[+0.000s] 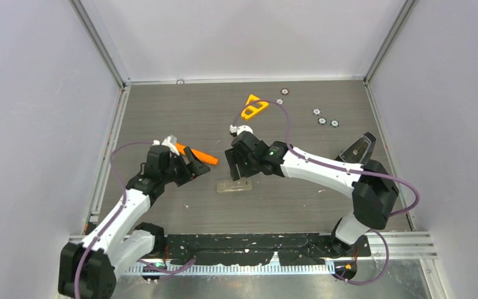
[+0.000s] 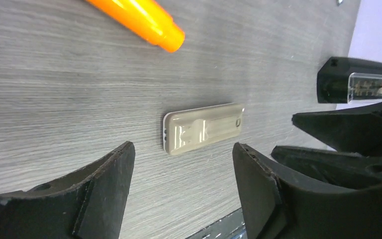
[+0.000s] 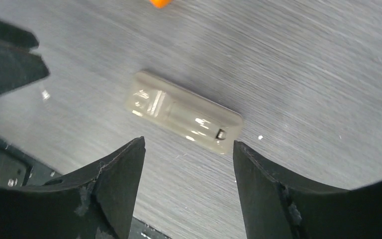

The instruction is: Load the batteries into the remote control

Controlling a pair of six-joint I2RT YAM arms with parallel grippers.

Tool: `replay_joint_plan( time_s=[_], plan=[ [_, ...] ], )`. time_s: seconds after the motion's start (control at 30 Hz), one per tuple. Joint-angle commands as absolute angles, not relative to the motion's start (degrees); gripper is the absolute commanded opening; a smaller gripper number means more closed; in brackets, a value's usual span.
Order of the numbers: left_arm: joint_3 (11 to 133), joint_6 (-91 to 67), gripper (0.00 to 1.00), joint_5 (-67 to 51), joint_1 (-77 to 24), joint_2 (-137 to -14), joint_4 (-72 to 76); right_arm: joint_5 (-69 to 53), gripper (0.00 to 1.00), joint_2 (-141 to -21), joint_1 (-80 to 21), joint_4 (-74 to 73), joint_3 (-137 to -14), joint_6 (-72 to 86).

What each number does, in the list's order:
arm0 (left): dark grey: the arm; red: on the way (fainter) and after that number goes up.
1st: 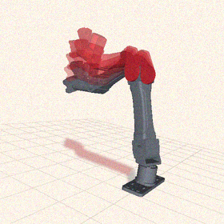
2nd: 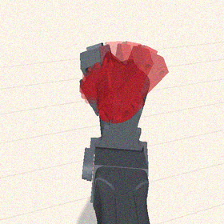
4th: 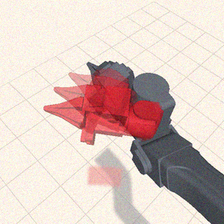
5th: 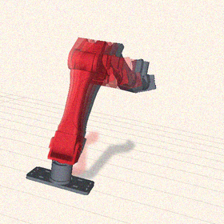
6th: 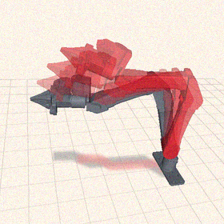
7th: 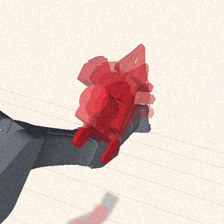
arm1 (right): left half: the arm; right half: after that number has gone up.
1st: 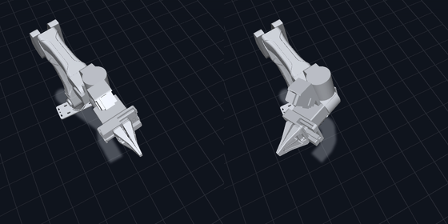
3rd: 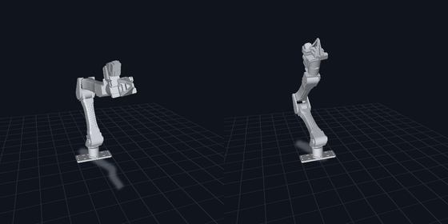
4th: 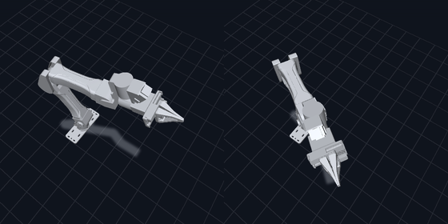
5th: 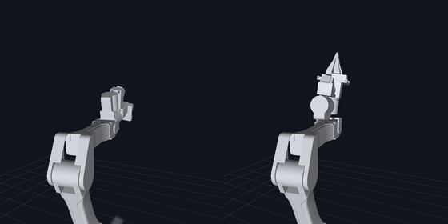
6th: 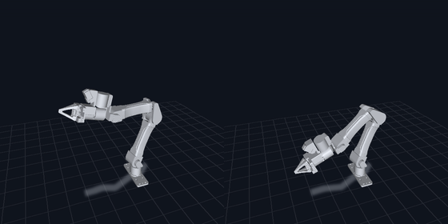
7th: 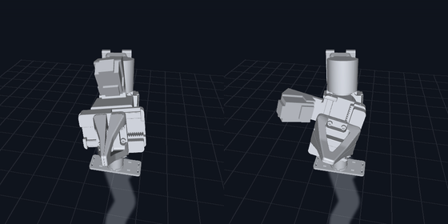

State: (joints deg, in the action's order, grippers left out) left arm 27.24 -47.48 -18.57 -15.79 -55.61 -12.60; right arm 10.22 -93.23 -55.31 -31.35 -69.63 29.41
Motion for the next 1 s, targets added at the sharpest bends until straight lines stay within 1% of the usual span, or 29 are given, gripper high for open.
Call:
replay_joint_plan(
  time_s=[0.0,0.1,0.17,0.27,0.37,0.47,0.57,0.77,0.97],
  plan=[
    [32.98,-40.00,0.77,-10.47,-15.96,-48.04,-26.08,0.45,0.71,-91.69,-55.37,-27.16,-71.07,16.83],
    [35.79,-37.80,0.83,-6.07,-15.91,-43.36,-33.64,-7.23,0.75,-92.44,-55.37,-24.15,-71.53,8.18],
    [37.54,-37.53,0.84,-1.83,-15.91,-39.59,-40.09,-9.25,0.79,-93.70,-55.36,-23.09,-72.34,3.59],
    [38.93,-37.58,0.85,4.55,-15.95,-34.38,-46.68,-10.20,0.84,-97.44,-55.39,-24.79,-74.78,-3.72],
    [39.04,-37.38,0.86,5.57,-15.92,-29.11,-49.63,-8.79,0.86,-102.83,-55.42,-27.04,-77.16,-8.32],
    [38.58,-38.25,0.88,5.08,-15.98,-25.10,-50.72,-7.05,0.84,-107.02,-55.43,-29.09,-79.10,-12.81],
    [38.05,-39.02,0.89,3.76,-15.91,-23.11,-50.10,-7.55,0.83,-108.16,-55.49,-29.44,-80.84,-14.91],
    [39.84,-37.47,0.88,2.15,-15.93,-24.18,-50.18,-7.92,0.81,-113.18,-55.59,-33.46,-85.20,-19.09],
    [40.40,-37.22,0.88,2.33,-15.92,-25.56,-50.35,-7.33,0.79,-115.85,-56.39,-35.04,-84.38,-21.00]
  ],
)
